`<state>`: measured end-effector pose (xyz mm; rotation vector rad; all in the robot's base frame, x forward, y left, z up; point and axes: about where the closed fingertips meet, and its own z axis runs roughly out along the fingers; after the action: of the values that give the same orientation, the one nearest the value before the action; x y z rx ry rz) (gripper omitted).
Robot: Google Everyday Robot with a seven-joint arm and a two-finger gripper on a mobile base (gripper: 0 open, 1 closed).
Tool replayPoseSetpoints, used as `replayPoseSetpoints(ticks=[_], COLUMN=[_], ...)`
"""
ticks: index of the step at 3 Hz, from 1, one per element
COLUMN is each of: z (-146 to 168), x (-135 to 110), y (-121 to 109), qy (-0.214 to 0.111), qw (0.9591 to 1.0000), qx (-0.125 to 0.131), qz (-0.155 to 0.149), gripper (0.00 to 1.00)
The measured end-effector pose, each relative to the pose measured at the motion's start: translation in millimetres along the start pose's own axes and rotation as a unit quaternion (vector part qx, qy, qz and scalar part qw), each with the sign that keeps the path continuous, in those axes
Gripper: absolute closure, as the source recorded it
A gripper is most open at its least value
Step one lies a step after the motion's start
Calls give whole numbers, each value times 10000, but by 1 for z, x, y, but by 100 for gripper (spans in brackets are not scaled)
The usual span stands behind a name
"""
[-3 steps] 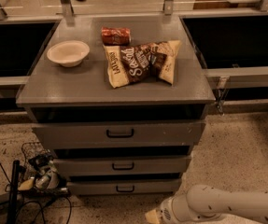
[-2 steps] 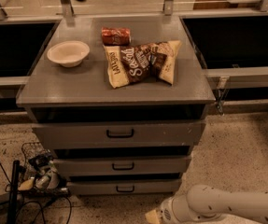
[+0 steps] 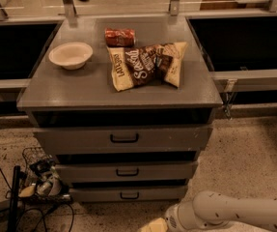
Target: Open bottom drawer
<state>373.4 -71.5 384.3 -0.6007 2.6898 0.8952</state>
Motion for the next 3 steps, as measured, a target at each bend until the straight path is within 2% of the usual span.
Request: replayPoseSetpoints(ticks=[1,2,3], z=[0,5,16], x=[0,-2,-14], y=[0,-6,-18], qy=[0,-98,-391], qw=[10000,9996,9959], qx=[0,256,800], qz=[0,-16,-141], gripper=[0,0,0])
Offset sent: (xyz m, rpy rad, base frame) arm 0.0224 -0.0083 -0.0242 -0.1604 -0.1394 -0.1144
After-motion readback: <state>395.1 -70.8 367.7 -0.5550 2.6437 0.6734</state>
